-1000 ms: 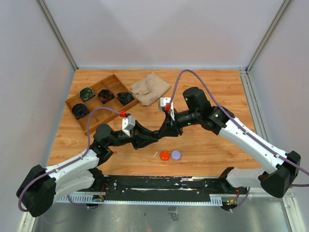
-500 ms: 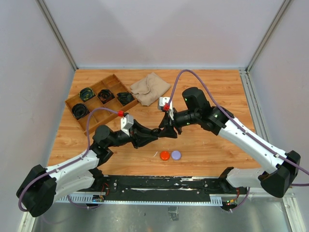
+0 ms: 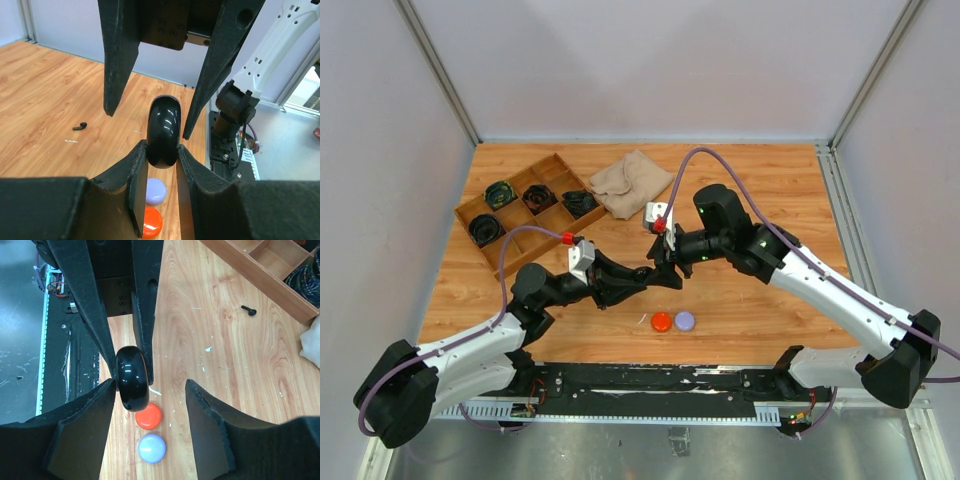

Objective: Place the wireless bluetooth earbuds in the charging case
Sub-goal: Open the charging case.

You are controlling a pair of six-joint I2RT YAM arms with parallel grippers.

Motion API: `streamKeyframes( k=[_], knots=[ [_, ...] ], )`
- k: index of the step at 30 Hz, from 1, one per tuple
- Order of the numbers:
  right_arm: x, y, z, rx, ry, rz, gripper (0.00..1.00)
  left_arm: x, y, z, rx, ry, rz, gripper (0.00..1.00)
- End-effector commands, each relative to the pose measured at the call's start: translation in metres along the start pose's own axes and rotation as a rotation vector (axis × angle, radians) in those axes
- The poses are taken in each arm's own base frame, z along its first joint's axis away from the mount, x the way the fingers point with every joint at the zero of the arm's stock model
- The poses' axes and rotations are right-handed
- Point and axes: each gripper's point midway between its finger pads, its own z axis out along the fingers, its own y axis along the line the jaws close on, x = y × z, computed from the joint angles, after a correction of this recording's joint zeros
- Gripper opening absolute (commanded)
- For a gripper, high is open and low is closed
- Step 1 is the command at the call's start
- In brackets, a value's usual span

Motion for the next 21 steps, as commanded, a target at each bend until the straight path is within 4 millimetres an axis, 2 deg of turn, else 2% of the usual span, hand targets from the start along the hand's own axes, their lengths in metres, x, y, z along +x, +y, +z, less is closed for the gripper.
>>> streamKeyframes(
  k=[1, 10, 21],
  knots=[
    [-0.011, -0.002, -0.005, 0.051, -0.030, -0.036, 0.60, 0.000, -0.005, -0.002, 0.022, -0.014, 0.040, 0.00],
    [-0.015, -0.011, -0.020, 0.150, -0.038, -0.057, 0.64, 0.005, -0.010, -0.005, 0.055, 0.000, 0.063, 0.00],
    [-0.010, -0.025, -0.023, 0.232, -0.012, -0.032, 0.66, 0.005, -0.015, -0.004, 0.078, 0.001, 0.065, 0.00]
  ],
)
